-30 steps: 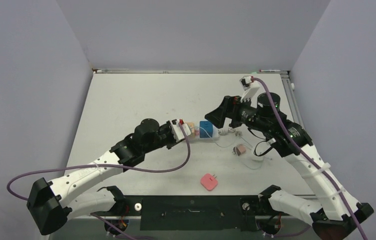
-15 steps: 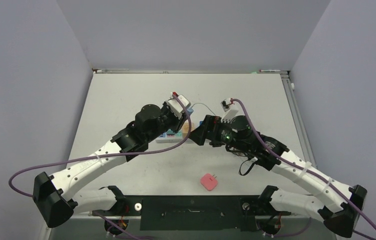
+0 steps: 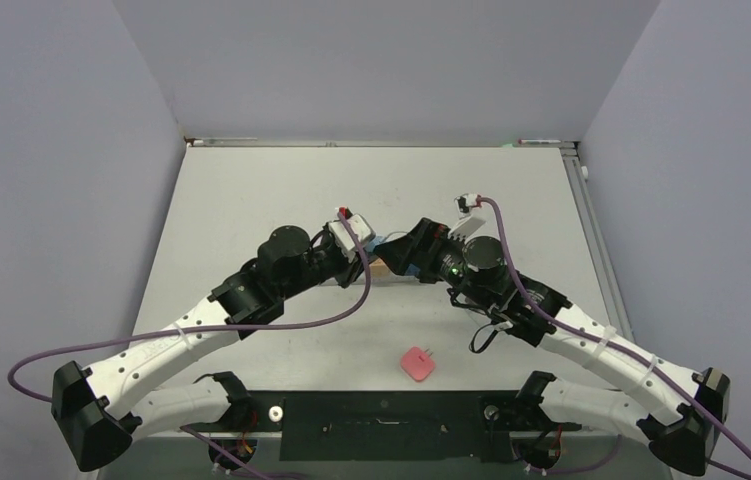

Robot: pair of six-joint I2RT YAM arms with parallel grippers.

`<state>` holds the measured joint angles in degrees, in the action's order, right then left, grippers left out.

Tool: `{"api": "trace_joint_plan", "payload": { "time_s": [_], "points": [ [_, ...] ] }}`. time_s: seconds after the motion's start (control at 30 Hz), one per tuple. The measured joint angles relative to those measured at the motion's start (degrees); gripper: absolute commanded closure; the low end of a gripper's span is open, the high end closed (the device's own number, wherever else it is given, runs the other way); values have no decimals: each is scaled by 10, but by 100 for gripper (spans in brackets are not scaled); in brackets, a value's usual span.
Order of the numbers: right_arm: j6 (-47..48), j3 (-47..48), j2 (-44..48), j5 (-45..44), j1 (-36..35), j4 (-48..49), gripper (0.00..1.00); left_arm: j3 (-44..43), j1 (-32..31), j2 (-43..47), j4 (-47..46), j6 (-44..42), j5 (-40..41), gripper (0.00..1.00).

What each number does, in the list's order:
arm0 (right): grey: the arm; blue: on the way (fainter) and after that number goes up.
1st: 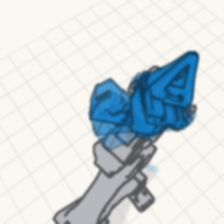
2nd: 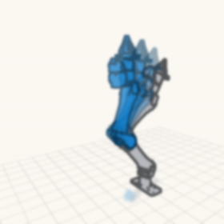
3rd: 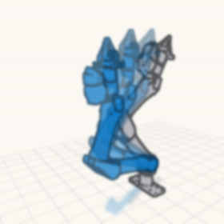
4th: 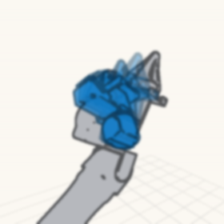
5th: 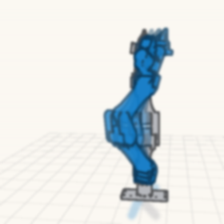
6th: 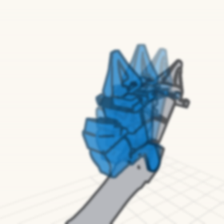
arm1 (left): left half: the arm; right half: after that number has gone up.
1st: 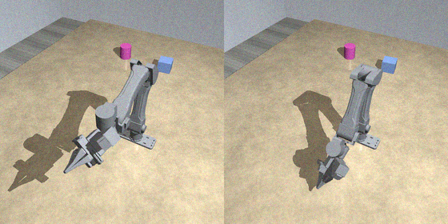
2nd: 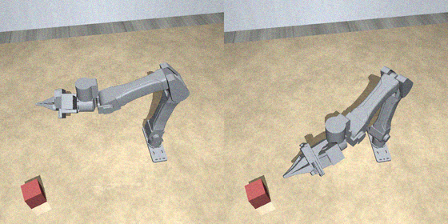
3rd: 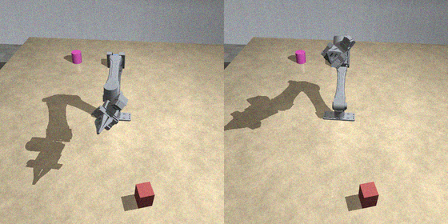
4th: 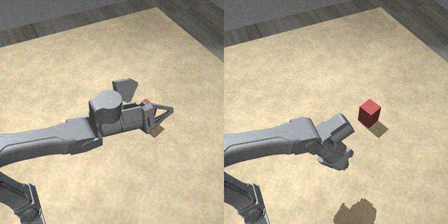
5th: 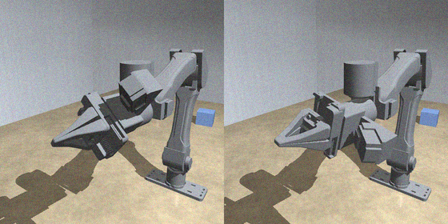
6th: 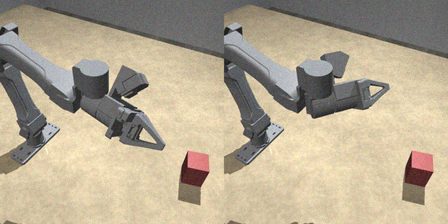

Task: Insert the plug
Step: Pick up the plug from the center of the board.

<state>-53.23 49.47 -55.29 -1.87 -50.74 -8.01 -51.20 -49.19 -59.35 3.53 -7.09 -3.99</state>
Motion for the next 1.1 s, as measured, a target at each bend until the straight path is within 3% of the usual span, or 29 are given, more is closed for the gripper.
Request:
{"api": "trace_joint_plan", "payload": {
  "time_s": [0.4, 0.9, 0.93, 0.97, 1.03, 1.07, 1.1],
  "points": [
    [-19, -8, -31, -8, 0, 32, 25, 5, -7, 0, -8, -11, -23, 100],
    [-22, -9, -46, -54, -26, 49, 67, 5, -12, -17, -13, -3, -22, 99],
    [-21, -9, -46, -56, -26, 49, 67, 5, -12, -19, -14, -3, -22, 95],
    [-21, -9, -46, -58, -26, 48, 68, 5, -13, -20, -15, -1, -21, 85],
    [-20, -9, -46, -64, -27, 46, 68, 5, -13, -23, -18, 2, -20, 43],
    [-19, -9, -45, -69, -29, 44, 68, 5, -14, -24, -20, 5, -20, 28],
    [-16, -9, -45, -76, -31, 40, 68, 5, -14, -26, -22, 4, -22, 20]
  ]
}}
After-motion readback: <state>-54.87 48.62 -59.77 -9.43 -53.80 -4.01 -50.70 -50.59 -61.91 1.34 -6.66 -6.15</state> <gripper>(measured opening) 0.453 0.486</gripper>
